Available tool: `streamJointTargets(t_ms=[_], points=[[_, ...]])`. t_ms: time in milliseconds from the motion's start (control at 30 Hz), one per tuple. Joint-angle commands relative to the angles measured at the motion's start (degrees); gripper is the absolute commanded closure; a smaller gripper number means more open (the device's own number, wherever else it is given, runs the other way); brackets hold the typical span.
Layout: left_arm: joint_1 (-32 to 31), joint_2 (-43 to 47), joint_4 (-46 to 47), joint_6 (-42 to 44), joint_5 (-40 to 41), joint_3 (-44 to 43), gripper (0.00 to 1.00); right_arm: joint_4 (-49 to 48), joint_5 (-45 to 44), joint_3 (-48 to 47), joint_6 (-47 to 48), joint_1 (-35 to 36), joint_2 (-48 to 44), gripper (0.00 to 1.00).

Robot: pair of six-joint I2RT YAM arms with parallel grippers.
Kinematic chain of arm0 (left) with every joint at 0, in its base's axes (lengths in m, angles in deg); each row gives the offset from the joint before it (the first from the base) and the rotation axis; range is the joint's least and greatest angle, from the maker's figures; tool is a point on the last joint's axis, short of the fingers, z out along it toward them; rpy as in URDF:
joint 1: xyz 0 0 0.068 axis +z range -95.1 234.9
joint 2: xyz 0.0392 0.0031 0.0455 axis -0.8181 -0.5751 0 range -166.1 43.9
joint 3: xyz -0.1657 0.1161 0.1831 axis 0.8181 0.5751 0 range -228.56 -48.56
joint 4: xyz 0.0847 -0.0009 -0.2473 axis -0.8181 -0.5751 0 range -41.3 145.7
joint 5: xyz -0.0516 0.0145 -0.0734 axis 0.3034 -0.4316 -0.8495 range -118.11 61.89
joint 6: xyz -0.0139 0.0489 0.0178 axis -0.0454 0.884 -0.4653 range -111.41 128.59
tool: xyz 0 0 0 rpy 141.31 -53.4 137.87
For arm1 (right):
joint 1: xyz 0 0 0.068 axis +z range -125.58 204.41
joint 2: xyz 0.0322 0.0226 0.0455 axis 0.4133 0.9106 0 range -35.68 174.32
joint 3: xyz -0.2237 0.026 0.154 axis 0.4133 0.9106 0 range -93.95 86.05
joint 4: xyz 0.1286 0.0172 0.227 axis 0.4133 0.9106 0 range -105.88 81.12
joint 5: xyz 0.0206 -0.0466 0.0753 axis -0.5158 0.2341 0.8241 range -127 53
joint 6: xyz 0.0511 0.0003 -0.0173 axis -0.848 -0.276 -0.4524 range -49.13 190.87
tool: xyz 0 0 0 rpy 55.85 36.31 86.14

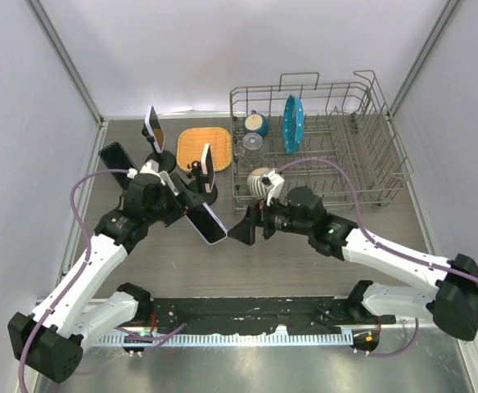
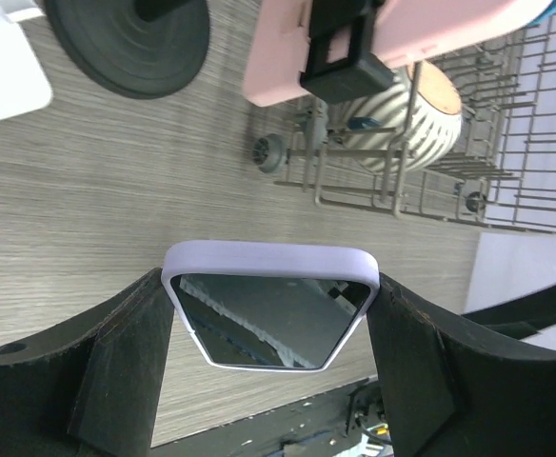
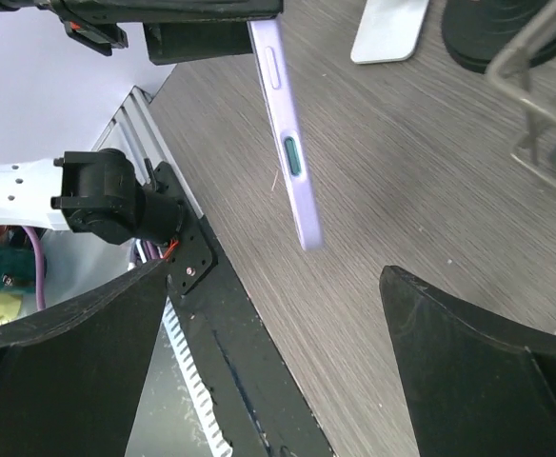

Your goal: Remove the phone from the phone stand

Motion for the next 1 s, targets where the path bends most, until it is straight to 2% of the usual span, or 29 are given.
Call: streamJointTargets(t_ms=[0,333,600,700,767,800,833,900,933,967], points=[[-1.65,2.15,9.77,-5.50,-3.16,0.41,1.00,-13.35,-2.86,0.60,-3.07,3.09,4.59,0.04],[-2.35,3.90,14.17,-10.51,-6.07,3.58,1.00,-20.83,-0.75,0.95,-3.42,4.77,11.02,0.34],[-2.35,3.55,15.58,-11.31,-7.12,4.02,1.00,-20.74,-0.75,0.60,-2.90,5.47,11.64,0.52],[-2.44,3.12,16.10,-11.39,-7.56,3.93,1.00,-20.04,-1.02,0.69,-2.46,5.56,11.55,0.62],[-2.36,3.11,16.37,-11.39,-7.74,3.93,0.99,-19.34,-1.19,0.87,-2.10,5.56,11.38,0.76],[-2.35,2.94,16.45,-11.31,-7.74,4.02,0.94,-18.99,-1.45,0.95,-2.02,5.65,10.94,0.84],[-2.27,3.03,16.54,-11.05,-7.74,4.02,0.84,-17.86,-2.06,1.04,-1.75,5.56,10.68,0.99],[-2.27,3.11,16.46,-10.43,-7.39,4.02,0.73,-16.36,-2.68,1.48,-1.05,5.56,9.80,0.99],[-2.35,3.20,16.19,-9.91,-7.04,3.93,0.58,-15.22,-2.86,1.74,-0.96,5.47,8.66,0.99],[-2.35,3.29,15.23,-8.33,-6.69,3.32,0.50,-14.34,-3.12,2.35,-1.05,5.47,8.04,0.99]])
